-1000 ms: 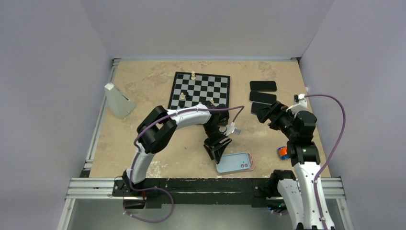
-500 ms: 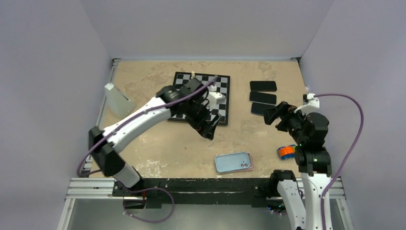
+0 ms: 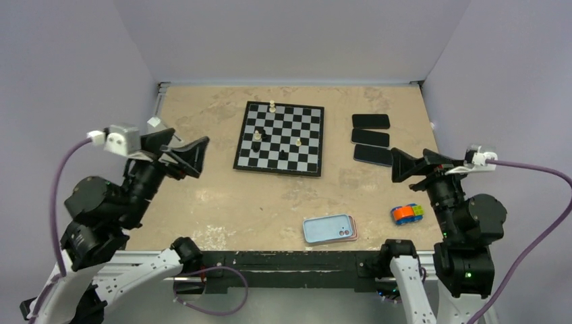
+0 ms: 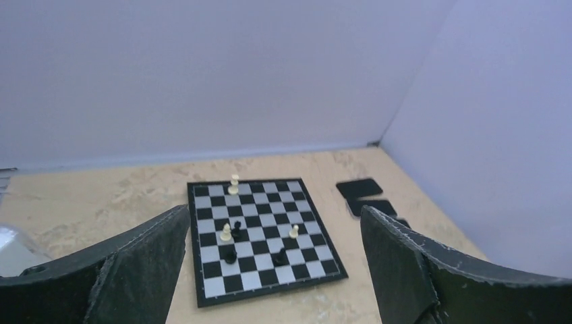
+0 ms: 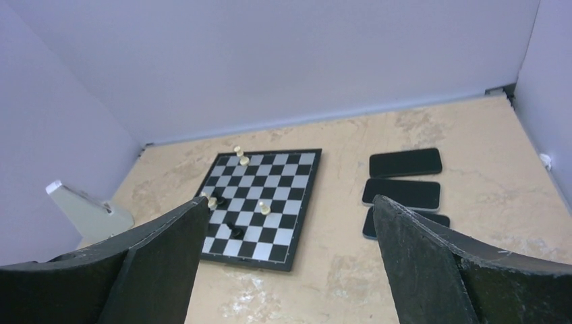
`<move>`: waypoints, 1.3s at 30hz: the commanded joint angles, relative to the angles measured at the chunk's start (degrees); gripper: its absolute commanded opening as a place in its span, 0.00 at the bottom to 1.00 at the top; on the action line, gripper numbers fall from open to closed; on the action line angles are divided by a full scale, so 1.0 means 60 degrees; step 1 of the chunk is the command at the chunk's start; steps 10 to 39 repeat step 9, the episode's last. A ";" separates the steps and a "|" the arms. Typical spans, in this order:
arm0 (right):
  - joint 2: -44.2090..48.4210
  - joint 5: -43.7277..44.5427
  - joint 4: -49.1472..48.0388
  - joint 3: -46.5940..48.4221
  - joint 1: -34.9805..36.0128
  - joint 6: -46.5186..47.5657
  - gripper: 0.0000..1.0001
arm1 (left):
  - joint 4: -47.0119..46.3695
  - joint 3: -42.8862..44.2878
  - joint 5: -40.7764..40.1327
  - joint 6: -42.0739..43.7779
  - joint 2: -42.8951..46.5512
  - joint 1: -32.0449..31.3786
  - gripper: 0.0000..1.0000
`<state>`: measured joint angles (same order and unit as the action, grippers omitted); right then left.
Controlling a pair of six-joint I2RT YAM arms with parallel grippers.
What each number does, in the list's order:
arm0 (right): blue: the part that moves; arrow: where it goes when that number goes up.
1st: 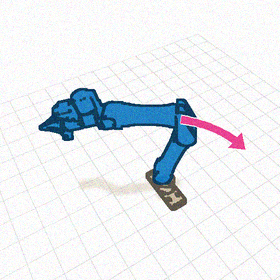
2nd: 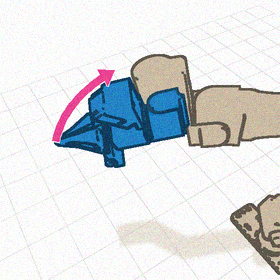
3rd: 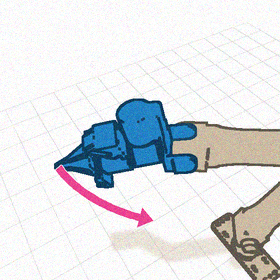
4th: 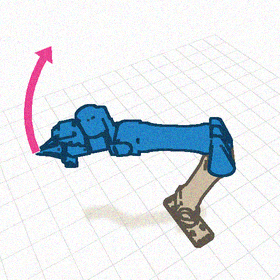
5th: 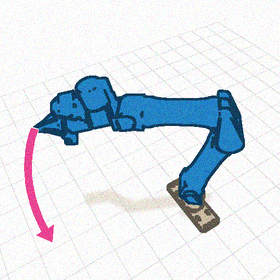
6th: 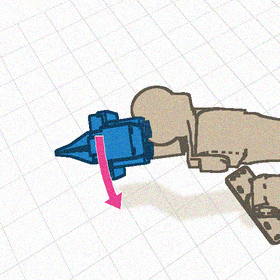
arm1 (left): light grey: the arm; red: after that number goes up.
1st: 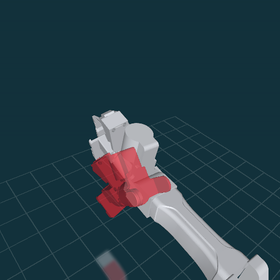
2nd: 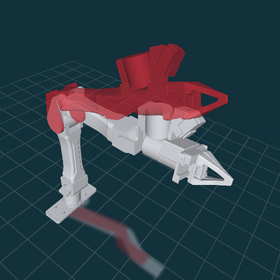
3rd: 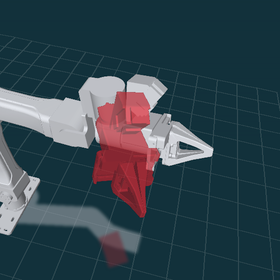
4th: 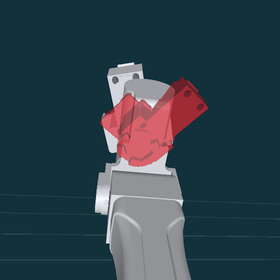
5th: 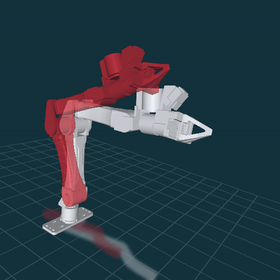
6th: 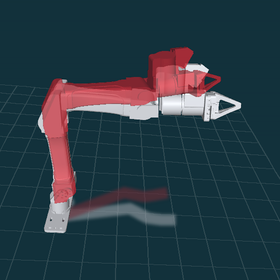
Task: Take the phone out of the phone case
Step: Reset both arms
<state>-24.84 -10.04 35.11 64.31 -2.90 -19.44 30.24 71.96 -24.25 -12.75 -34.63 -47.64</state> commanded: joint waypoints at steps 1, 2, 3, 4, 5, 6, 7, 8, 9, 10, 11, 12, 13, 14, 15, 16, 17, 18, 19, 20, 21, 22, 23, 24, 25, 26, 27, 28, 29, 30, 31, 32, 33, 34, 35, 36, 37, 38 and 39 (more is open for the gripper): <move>0.0462 -0.0078 -0.0541 0.0802 0.0044 -0.0128 0.96 | -0.1204 -0.0572 -0.1753 0.0370 0.0713 0.0014 1.00; 0.0456 -0.0028 -0.0528 0.1010 0.0041 -0.0191 0.96 | -0.1202 -0.0581 -0.1896 0.0467 0.0899 0.0015 1.00; 0.0440 0.0000 -0.0510 0.1215 0.0041 -0.0245 0.96 | -0.1186 -0.0572 -0.2007 0.0538 0.1049 0.0015 1.00; 0.0453 0.0002 -0.0513 0.1423 0.0043 -0.0248 0.96 | -0.1198 -0.0556 -0.2127 0.0656 0.1219 0.0013 1.00; 0.0519 -0.0088 -0.0582 0.1435 0.0045 -0.0197 0.96 | -0.1233 -0.0545 -0.2219 0.0781 0.1352 0.0014 1.00; 0.0556 -0.0040 -0.0689 0.1417 0.0031 -0.0223 0.98 | -0.1259 -0.0532 -0.2272 0.0901 0.1460 0.0015 1.00; 0.0429 0.0235 -0.0428 0.1572 0.0029 -0.0238 0.98 | -0.1291 -0.0514 -0.2325 0.0997 0.1553 0.0015 1.00; 0.0280 0.0304 -0.0087 0.1723 0.0030 -0.0174 0.99 | -0.1290 -0.0490 -0.2346 0.1086 0.1617 0.0015 1.00; 0.0211 0.0571 0.0111 0.1843 0.0038 -0.0122 0.99 | -0.1297 -0.0482 -0.2336 0.1153 0.1649 0.0015 1.00; 0.0211 0.0571 0.0111 0.1843 0.0038 -0.0122 0.99 | -0.1297 -0.0482 -0.2336 0.1153 0.1649 0.0015 1.00; 0.0211 0.0571 0.0111 0.1843 0.0038 -0.0122 0.99 | -0.1297 -0.0482 -0.2336 0.1153 0.1649 0.0015 1.00; 0.0211 0.0571 0.0111 0.1843 0.0038 -0.0122 0.99 | -0.1297 -0.0482 -0.2336 0.1153 0.1649 0.0015 1.00; 0.0211 0.0571 0.0111 0.1843 0.0038 -0.0122 0.99 | -0.1297 -0.0482 -0.2336 0.1153 0.1649 0.0015 1.00; 0.0211 0.0571 0.0111 0.1843 0.0038 -0.0122 0.99 | -0.1297 -0.0482 -0.2336 0.1153 0.1649 0.0015 1.00; 0.0211 0.0571 0.0111 0.1843 0.0038 -0.0122 0.99 | -0.1297 -0.0482 -0.2336 0.1153 0.1649 0.0015 1.00; 0.0211 0.0571 0.0111 0.1843 0.0038 -0.0122 0.99 | -0.1297 -0.0482 -0.2336 0.1153 0.1649 0.0015 1.00; 0.0211 0.0571 0.0111 0.1843 0.0038 -0.0122 0.99 | -0.1297 -0.0482 -0.2336 0.1153 0.1649 0.0015 1.00; 0.0211 0.0571 0.0111 0.1843 0.0038 -0.0122 0.99 | -0.1297 -0.0482 -0.2336 0.1153 0.1649 0.0015 1.00; 0.0211 0.0571 0.0111 0.1843 0.0038 -0.0122 0.99 | -0.1297 -0.0482 -0.2336 0.1153 0.1649 0.0015 1.00; 0.0211 0.0571 0.0111 0.1843 0.0038 -0.0122 0.99 | -0.1297 -0.0482 -0.2336 0.1153 0.1649 0.0015 1.00; 0.0211 0.0571 0.0111 0.1843 0.0038 -0.0122 0.99 | -0.1297 -0.0482 -0.2336 0.1153 0.1649 0.0015 1.00; 0.0211 0.0571 0.0111 0.1843 0.0038 -0.0122 0.99 | -0.1297 -0.0482 -0.2336 0.1153 0.1649 0.0015 1.00; 0.0211 0.0571 0.0111 0.1843 0.0038 -0.0122 0.99 | -0.1297 -0.0482 -0.2336 0.1153 0.1649 0.0015 1.00; 0.0211 0.0571 0.0111 0.1843 0.0038 -0.0122 0.99 | -0.1297 -0.0482 -0.2336 0.1153 0.1649 0.0015 1.00; 0.0211 0.0571 0.0111 0.1843 0.0038 -0.0122 0.99 | -0.1297 -0.0482 -0.2336 0.1153 0.1649 0.0015 1.00; 0.0211 0.0571 0.0111 0.1843 0.0038 -0.0122 0.99 | -0.1297 -0.0482 -0.2336 0.1153 0.1649 0.0015 1.00; 0.0211 0.0571 0.0111 0.1843 0.0038 -0.0122 0.99 | -0.1297 -0.0482 -0.2336 0.1153 0.1649 0.0015 1.00; 0.0211 0.0571 0.0111 0.1843 0.0038 -0.0122 0.99 | -0.1297 -0.0482 -0.2336 0.1153 0.1649 0.0015 1.00; 0.0211 0.0571 0.0111 0.1843 0.0038 -0.0122 0.99 | -0.1297 -0.0482 -0.2336 0.1153 0.1649 0.0015 1.00; 0.0211 0.0571 0.0111 0.1843 0.0038 -0.0122 0.99 | -0.1297 -0.0482 -0.2336 0.1153 0.1649 0.0015 1.00; 0.0211 0.0571 0.0111 0.1843 0.0038 -0.0122 0.99 | -0.1297 -0.0482 -0.2336 0.1153 0.1649 0.0015 1.00; 0.0211 0.0571 0.0111 0.1843 0.0038 -0.0122 0.99 | -0.1297 -0.0482 -0.2336 0.1153 0.1649 0.0015 1.00; 0.0211 0.0571 0.0111 0.1843 0.0038 -0.0122 0.99 | -0.1297 -0.0482 -0.2336 0.1153 0.1649 0.0015 1.00; 0.0211 0.0571 0.0111 0.1843 0.0038 -0.0122 0.99 | -0.1297 -0.0482 -0.2336 0.1153 0.1649 0.0015 1.00; 0.0211 0.0571 0.0111 0.1843 0.0038 -0.0122 0.99 | -0.1297 -0.0482 -0.2336 0.1153 0.1649 0.0015 1.00; 0.0211 0.0571 0.0111 0.1843 0.0038 -0.0122 0.99 | -0.1297 -0.0482 -0.2336 0.1153 0.1649 0.0015 1.00; 0.0211 0.0571 0.0111 0.1843 0.0038 -0.0122 0.99 | -0.1297 -0.0482 -0.2336 0.1153 0.1649 0.0015 1.00; 0.0211 0.0571 0.0111 0.1843 0.0038 -0.0122 0.99 | -0.1297 -0.0482 -0.2336 0.1153 0.1649 0.0015 1.00; 0.0211 0.0571 0.0111 0.1843 0.0038 -0.0122 0.99 | -0.1297 -0.0482 -0.2336 0.1153 0.1649 0.0015 1.00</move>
